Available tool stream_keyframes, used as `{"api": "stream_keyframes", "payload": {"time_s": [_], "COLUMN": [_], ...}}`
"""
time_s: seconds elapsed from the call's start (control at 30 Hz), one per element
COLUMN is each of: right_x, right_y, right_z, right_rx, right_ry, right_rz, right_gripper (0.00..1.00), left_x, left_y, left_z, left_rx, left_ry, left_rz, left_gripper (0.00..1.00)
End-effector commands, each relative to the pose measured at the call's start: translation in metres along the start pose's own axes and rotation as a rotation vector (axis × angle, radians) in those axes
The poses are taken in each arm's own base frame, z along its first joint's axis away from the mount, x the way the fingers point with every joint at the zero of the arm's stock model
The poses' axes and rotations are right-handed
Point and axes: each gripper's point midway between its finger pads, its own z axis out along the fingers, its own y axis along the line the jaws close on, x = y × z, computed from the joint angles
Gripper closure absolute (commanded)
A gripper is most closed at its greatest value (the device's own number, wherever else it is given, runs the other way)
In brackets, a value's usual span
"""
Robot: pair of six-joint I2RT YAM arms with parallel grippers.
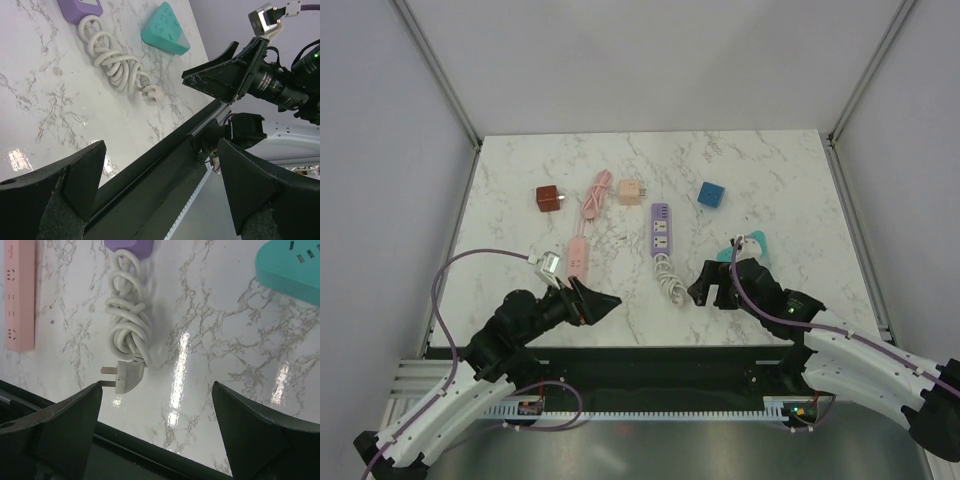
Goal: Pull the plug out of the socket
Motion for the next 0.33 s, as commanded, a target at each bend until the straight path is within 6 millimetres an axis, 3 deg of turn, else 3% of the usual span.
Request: {"api": "stream_keyframes", "payload": {"time_s": [0.0,0.23,0.3], "right_x": [-0.012,-0.004,-0.008], "right_y": [-0.001,-0.012,0.0], "right_z": [0.006,0.009,0.005], "right_rx": [0.038,0.048,-0.025], "right_ry": [-0.091,-0.099,-0.119], "right_rz": [0.058,0.047,0.039], "right_gripper": [0.02,0.02,0.02], "left_x": [0.003,0.011,0.011], "left_y": [0.006,0.012,0.007], "left_z": [-0.002,-0.005,-0.006], "left_rx": [-0.005,-0.008,0.024], "left_ry": [-0.019,-0.005,-0.009], "left_rz": [-0.065,-0.063,-0.058], "left_gripper": [0.0,0.0,0.0]}}
